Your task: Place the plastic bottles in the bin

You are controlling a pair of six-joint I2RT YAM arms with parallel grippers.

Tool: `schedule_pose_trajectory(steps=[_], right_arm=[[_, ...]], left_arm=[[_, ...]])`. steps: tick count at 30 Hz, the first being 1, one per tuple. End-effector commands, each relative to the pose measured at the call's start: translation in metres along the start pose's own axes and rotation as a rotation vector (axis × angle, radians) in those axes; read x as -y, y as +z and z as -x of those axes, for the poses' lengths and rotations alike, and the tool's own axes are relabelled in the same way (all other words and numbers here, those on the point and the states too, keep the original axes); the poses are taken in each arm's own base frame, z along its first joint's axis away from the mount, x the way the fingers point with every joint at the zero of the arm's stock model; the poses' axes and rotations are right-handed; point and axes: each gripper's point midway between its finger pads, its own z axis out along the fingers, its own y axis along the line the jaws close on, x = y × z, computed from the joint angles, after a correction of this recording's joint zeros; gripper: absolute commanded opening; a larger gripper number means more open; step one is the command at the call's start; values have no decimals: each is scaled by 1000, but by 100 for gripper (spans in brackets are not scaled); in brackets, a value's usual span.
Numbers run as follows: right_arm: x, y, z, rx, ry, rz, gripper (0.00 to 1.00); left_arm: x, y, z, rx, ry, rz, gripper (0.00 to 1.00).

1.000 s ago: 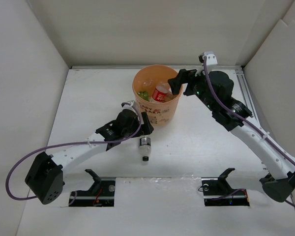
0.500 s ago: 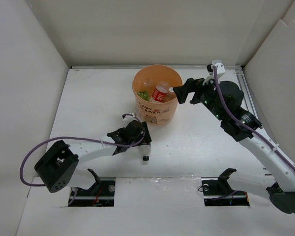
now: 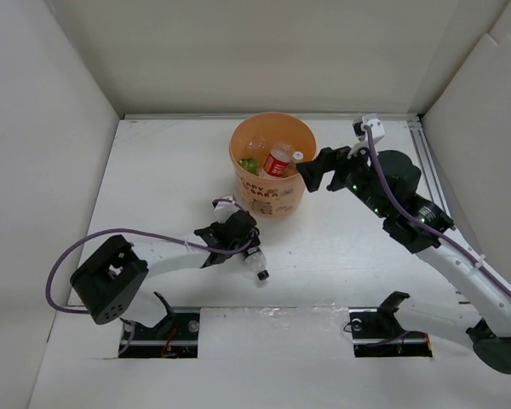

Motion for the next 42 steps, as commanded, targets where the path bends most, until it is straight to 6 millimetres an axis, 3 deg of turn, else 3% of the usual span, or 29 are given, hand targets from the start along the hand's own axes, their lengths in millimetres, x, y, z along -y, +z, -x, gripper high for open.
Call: schedule_pose_trajectory(steps=[1, 3, 4, 5, 8, 10, 15, 19, 22, 26, 32, 36, 42], right_arm=[[-11, -15, 10, 35, 13, 38, 100], [-16, -19, 6, 30, 12, 57, 100], [-19, -23, 9, 37, 13, 74, 100], [-23, -22, 1, 14, 1, 105, 100], [-33, -26, -9, -4, -16, 180, 100], [-45, -27, -24, -42, -43, 269, 100], [-90, -47, -36, -65, -52, 567, 100], [-109, -44, -53, -115, -4, 661, 100], [-123, -37, -68, -145, 25, 716, 100], [-144, -30, -83, -184, 51, 762, 100], [-147, -1, -108, -232, 55, 710, 100], [-150, 11, -110, -230, 64, 698, 100], [-168, 14, -108, -228, 98, 776, 97]], left_arm=[[-17, -23, -16, -33, 16, 65, 25], [-17, -35, -18, -32, -2, 54, 9], [-17, -50, -8, 8, -8, 43, 0], [-14, -62, -11, 19, 8, 20, 0], [0, -106, 11, 127, -17, -76, 0], [7, -128, 31, 176, -59, -135, 0], [18, -195, 102, 404, -135, -330, 0], [27, -226, 135, 523, -100, -396, 0], [35, -242, 154, 592, -89, -424, 0], [51, -245, 164, 624, -75, -431, 0], [86, -261, 178, 658, -95, -533, 0], [102, -264, 180, 653, -85, -571, 0], [112, -272, 182, 666, -107, -637, 0]])
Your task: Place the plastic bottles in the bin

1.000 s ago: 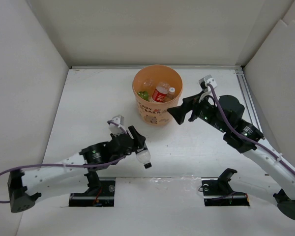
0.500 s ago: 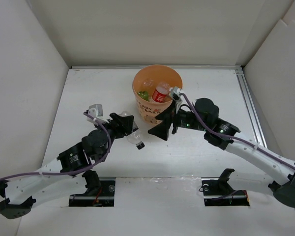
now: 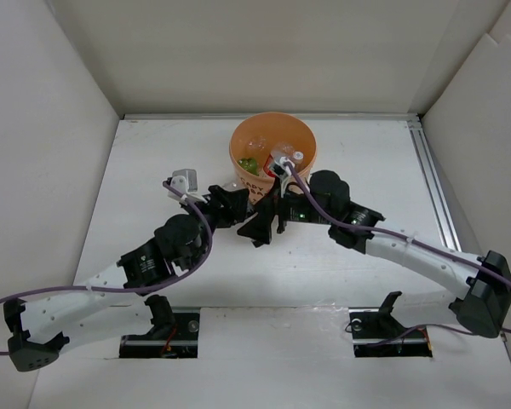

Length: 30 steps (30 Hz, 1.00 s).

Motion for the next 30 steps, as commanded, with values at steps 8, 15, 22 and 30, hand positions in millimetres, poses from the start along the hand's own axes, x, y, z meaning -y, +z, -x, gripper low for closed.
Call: schedule_pose_trajectory(steps=[8, 15, 22, 30], right_arm=[[-20, 9, 44, 129, -36, 75, 21], [16, 5, 82, 196, -38, -61, 4], [70, -7, 132, 223, -69, -199, 4], [147, -11, 160, 180, -85, -346, 15]], left_arm=[[38, -5, 45, 105, -152, -129, 76], [32, -16, 81, 166, -222, -69, 100], [19, -31, 104, 190, -259, -22, 100], [13, -24, 86, 148, -211, 12, 100]])
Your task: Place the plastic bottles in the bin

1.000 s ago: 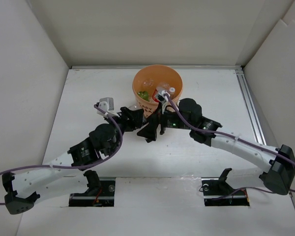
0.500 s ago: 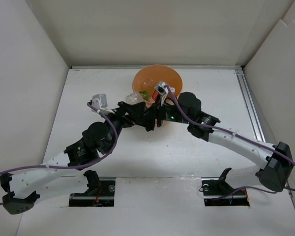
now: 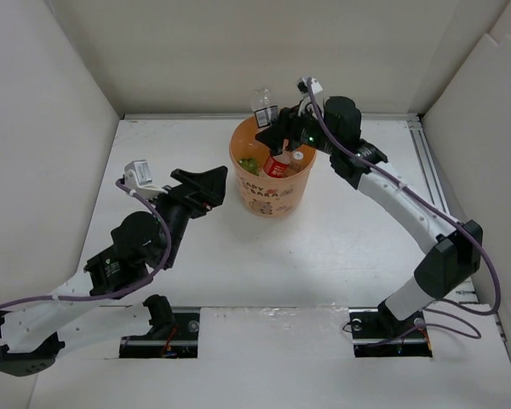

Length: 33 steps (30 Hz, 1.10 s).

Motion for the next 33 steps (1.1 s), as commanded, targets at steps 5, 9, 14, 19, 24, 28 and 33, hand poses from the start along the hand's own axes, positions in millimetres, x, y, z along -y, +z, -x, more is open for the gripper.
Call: schedule_pose_trajectory(steps=[5, 9, 14, 19, 24, 28, 33], right_arm=[[36, 18, -11, -72, -27, -88, 75], [52, 17, -4, -77, -20, -191, 100], [45, 4, 24, -47, -55, -277, 100], [26, -40, 53, 10, -111, -369, 100], [22, -115, 59, 34, -164, -650, 100], [19, -181, 33, 4, -153, -758, 100], [10, -266, 23, 52, -111, -788, 100]], left_arm=[[-2, 1, -4, -13, 25, 15, 100], [3, 6, -12, -52, 86, 22, 100], [10, 17, -21, -105, 187, 80, 100], [0, 32, -43, -174, 311, 166, 100], [-18, 48, -53, -225, 418, 265, 100], [-43, 52, -47, -200, 453, 374, 100], [-65, 32, -27, -150, 456, 430, 100]])
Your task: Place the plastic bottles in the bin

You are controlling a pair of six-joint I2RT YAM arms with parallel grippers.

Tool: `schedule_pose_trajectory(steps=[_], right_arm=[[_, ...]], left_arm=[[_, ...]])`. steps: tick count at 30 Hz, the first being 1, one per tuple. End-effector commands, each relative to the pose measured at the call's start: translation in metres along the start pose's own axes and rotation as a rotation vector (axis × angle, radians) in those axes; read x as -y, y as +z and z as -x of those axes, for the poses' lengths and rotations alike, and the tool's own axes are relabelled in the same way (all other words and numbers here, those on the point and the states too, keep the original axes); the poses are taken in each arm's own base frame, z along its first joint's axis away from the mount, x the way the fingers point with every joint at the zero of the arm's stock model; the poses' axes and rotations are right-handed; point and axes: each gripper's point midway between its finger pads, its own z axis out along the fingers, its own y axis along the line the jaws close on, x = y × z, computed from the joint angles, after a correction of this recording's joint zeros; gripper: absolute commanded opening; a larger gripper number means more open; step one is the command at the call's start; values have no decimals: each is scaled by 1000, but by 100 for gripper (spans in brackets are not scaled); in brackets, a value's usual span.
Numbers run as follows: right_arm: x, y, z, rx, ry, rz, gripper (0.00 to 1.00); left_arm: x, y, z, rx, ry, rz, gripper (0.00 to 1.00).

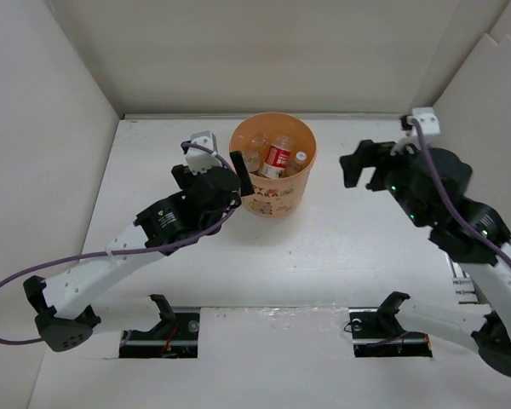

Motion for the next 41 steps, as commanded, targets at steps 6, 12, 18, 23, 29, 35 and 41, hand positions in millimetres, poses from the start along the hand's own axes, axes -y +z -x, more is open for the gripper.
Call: schedule_pose_trajectory(steps=[6, 12, 18, 23, 29, 35, 41], right_arm=[[73, -78, -39, -72, 20, -170, 100], [94, -120, -41, -32, 65, -160, 100], [107, -137, -53, -35, 73, -171, 100], [111, -137, -61, -37, 94, -195, 100], [116, -137, -62, -29, 90, -217, 100], [113, -135, -63, -38, 95, -211, 100], [113, -133, -66, -45, 99, -214, 100]], left_arm=[[-70, -38, 19, 72, -113, 82, 100], [-112, -63, 17, 71, -118, 98, 100], [-141, -82, 15, 93, -205, 59, 100], [-151, -93, 16, 133, -271, -10, 100], [-164, -103, 24, 177, -335, -38, 100], [-160, -97, 17, 152, -307, -15, 100], [-159, -94, 15, 145, -293, 7, 100]])
